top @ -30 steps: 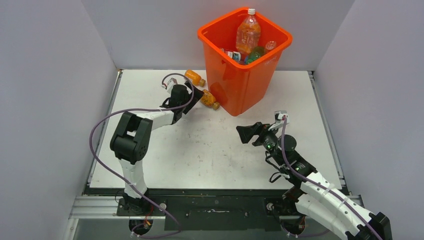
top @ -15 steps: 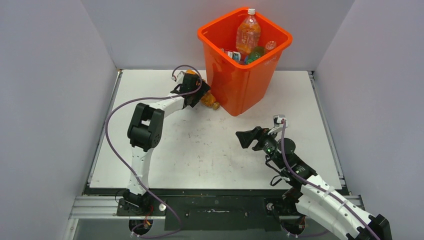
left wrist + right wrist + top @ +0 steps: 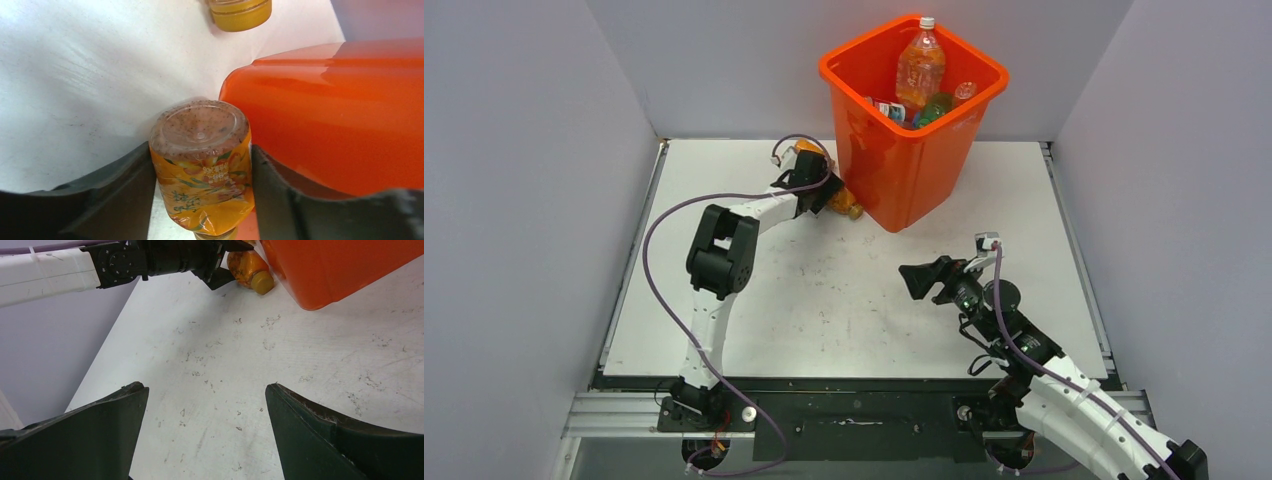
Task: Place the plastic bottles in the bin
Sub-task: Pick up the plastic bottle at the center of the board.
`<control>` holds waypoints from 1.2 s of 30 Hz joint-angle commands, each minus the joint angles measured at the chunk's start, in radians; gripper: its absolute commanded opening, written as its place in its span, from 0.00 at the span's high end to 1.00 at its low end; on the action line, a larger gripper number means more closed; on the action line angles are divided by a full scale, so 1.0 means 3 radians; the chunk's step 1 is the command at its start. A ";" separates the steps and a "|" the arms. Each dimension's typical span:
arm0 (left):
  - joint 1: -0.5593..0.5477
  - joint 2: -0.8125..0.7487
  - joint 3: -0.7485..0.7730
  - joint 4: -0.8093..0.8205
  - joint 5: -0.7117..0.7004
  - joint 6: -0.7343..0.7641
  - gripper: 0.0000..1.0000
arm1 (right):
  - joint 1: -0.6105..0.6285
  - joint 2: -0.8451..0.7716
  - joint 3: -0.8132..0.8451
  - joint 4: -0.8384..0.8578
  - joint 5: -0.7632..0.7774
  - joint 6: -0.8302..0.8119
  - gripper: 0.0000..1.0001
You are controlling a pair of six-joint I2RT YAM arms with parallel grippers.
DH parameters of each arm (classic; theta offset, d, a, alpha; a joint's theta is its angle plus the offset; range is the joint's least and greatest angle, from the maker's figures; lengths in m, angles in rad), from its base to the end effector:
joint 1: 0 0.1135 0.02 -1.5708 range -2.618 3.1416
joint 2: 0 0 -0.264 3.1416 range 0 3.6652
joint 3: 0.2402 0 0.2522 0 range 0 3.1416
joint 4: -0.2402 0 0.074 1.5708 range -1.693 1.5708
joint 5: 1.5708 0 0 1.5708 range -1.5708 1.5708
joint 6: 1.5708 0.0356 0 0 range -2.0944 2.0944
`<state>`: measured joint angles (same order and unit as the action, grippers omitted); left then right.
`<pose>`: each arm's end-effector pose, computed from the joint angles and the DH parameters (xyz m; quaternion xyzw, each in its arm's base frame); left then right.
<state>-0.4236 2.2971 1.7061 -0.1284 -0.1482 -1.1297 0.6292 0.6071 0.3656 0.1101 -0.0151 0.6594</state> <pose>0.4710 -0.2066 0.1522 -0.3427 0.8417 -0.2406 0.3410 0.1323 0.0970 0.2494 0.0064 0.7520 0.4004 0.5236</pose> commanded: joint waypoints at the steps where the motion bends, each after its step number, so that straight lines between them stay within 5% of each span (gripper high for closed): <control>1: 0.0023 0.0021 -0.0219 0.0097 0.0062 -0.0002 0.51 | 0.0010 -0.0084 0.0081 0.0009 0.0040 -0.0070 0.10; 7: 0.0060 -0.0530 -0.0948 0.0627 0.0132 -0.0166 0.72 | 0.0017 -0.0094 0.0112 -0.0001 0.0040 -0.0095 0.10; 16: -0.0119 -0.2500 -0.3096 0.1935 0.0178 -0.1043 0.89 | 0.0104 0.0096 -0.0110 0.0808 -0.0163 -0.0072 0.08; 23: -0.0752 -0.3848 -0.4029 0.1803 -0.0316 -0.1450 0.97 | 0.0924 0.0775 0.0089 0.1416 0.0406 -0.0325 0.10; 30: -0.1265 -0.4894 -0.4256 0.1275 -0.0889 -0.1600 1.00 | 0.1637 0.1052 0.0134 0.1850 0.1047 -0.0438 0.10; 36: -0.1431 -0.5251 -0.4246 0.1004 -0.1065 -0.1601 1.00 | 0.1934 0.1299 0.0211 0.2191 0.1252 -0.0574 0.10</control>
<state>-0.8341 0.7650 0.4210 0.2375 -0.3889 -1.5906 1.1641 0.9543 0.3717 0.6174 0.2745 0.5308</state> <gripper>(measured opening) 0.594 0.898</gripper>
